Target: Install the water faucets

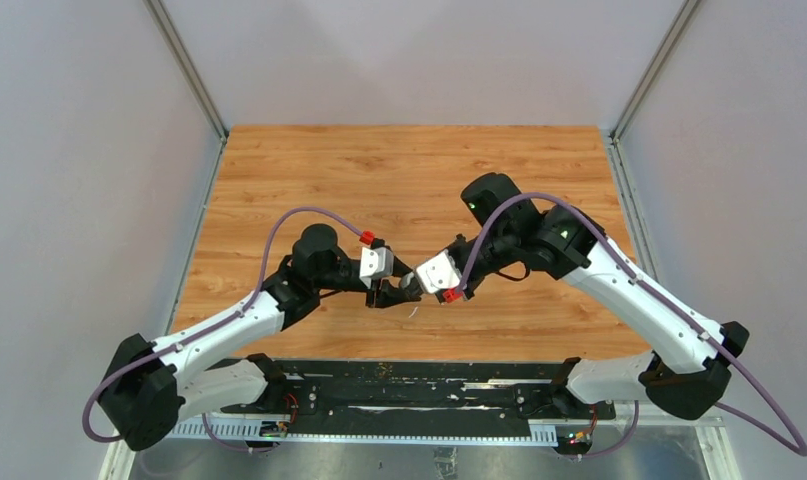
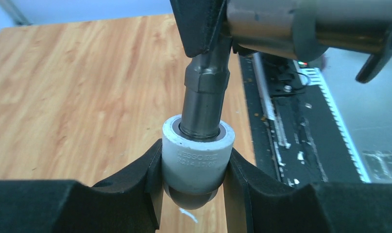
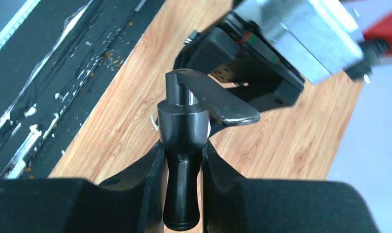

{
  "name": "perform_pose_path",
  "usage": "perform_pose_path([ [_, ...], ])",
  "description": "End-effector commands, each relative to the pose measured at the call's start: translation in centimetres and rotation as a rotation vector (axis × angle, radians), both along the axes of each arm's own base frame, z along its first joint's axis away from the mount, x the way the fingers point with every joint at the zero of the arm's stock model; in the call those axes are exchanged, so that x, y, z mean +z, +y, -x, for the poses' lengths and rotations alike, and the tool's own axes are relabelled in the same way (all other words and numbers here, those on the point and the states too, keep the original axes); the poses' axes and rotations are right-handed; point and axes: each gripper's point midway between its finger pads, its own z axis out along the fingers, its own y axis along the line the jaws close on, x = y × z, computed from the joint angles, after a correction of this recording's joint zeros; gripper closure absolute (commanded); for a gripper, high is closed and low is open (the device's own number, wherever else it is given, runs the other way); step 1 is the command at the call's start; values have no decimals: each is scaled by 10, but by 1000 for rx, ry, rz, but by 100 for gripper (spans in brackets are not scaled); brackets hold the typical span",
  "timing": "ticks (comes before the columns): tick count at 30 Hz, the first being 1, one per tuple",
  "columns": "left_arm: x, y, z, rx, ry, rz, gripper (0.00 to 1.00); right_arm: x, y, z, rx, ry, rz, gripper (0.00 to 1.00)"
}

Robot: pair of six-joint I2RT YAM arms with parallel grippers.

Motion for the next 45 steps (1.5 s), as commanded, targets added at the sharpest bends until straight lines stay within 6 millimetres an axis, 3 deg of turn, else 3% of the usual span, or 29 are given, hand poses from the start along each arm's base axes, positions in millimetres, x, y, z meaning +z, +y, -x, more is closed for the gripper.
perform_pose_path([
  [1, 45, 11, -40, 256, -123, 86, 100, 16, 14, -27, -336, 136, -94, 100],
  [5, 57, 27, -57, 431, -217, 104, 100, 16, 13, -69, -737, 254, -175, 100],
  [8, 66, 33, -59, 490, -306, 110, 100, 7, 7, -88, -998, 373, -206, 100],
  [12, 68, 38, -67, 552, -338, 99, 100, -3, 1, -94, -1289, 601, -223, 100],
  [17, 60, 39, -79, 616, -346, 58, 100, -13, 6, -81, -1454, 846, -191, 100],
  [24, 43, 32, -88, 635, -333, 3, 100, -10, 1, -77, -1503, 895, -195, 97],
  [28, 38, 28, -80, 593, -301, 10, 100, 7, -6, -74, -1449, 854, -246, 40],
  [30, 34, 24, -74, 566, -262, 16, 100, 17, -13, -72, -1396, 792, -267, 21],
  [31, 31, 22, -70, 545, -246, 17, 100, 20, -17, -70, -1363, 756, -269, 16],
  [37, 16, 10, -58, 443, -174, 3, 100, 52, -41, -44, -1165, 620, -328, 1],
  [41, 24, 1, -48, 350, -155, 26, 100, 69, -72, -44, -1165, 472, -394, 0],
  [45, 28, -3, -46, 322, -148, 35, 100, 87, -86, -37, -1009, 264, -417, 2],
])
